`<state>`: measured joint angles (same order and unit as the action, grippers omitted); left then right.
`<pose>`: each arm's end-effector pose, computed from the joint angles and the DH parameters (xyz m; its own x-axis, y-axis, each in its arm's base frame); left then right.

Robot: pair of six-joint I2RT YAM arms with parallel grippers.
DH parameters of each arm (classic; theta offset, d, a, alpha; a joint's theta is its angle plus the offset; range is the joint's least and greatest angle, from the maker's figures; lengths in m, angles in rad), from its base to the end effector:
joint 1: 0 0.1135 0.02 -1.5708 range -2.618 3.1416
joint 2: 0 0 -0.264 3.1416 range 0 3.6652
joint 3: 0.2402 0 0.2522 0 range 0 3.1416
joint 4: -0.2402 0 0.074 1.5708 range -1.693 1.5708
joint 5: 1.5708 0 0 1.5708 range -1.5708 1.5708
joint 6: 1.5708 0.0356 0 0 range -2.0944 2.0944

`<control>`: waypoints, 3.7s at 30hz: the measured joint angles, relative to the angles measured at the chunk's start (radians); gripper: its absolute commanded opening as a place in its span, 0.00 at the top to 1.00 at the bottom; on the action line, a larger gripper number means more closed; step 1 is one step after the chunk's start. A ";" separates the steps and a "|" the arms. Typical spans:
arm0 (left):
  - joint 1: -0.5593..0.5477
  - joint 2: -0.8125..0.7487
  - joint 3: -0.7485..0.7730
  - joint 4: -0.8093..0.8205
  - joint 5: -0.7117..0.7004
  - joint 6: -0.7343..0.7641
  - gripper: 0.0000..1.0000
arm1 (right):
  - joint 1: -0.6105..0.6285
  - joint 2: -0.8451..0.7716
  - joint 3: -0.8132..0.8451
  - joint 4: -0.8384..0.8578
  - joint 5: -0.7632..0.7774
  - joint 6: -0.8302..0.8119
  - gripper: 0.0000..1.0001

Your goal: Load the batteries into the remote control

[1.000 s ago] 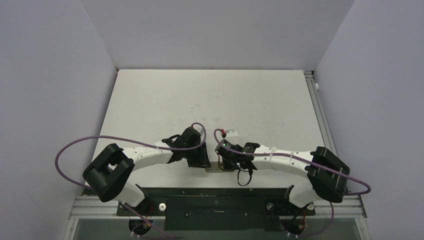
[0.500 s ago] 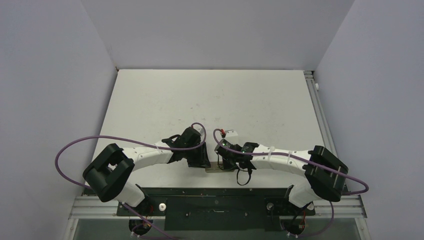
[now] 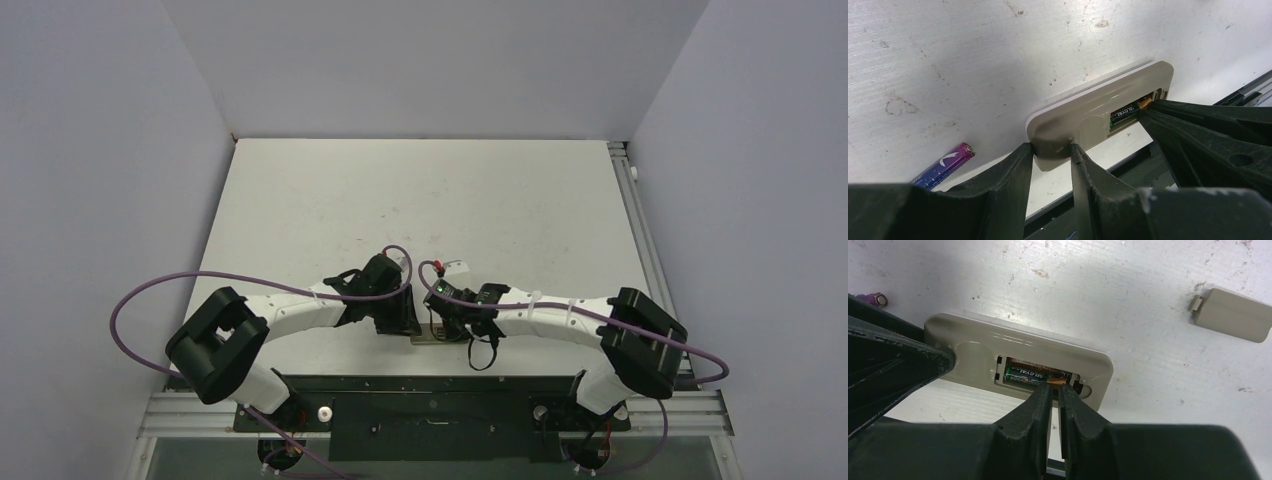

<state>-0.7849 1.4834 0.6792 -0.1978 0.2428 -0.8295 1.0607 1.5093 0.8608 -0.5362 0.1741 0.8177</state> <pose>0.1839 -0.1959 0.1502 -0.9761 -0.0369 -0.2143 0.0855 0.8411 -0.5341 0.1403 0.2381 0.1758 -0.9132 -0.1605 -0.3746 -0.2360 0.9576 0.1650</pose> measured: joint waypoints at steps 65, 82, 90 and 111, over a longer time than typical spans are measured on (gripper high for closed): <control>-0.124 -0.109 -0.052 -0.048 -0.024 -0.078 0.66 | -0.166 0.018 0.134 -0.098 0.037 -0.237 0.91; -0.202 0.019 -0.025 0.018 -0.068 -0.165 0.99 | -0.191 0.021 0.026 0.026 -0.034 -0.238 0.91; -0.201 0.064 0.028 0.007 -0.100 -0.166 1.00 | -0.190 0.021 -0.042 0.069 -0.085 -0.238 0.91; -0.111 0.094 0.063 -0.007 -0.115 -0.154 1.00 | -0.026 0.014 -0.081 0.137 -0.066 -0.191 0.91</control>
<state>-0.8955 1.5776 0.7418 -0.2050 0.1280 -0.9833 1.0348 1.5230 0.7795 -0.3992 0.1078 0.6266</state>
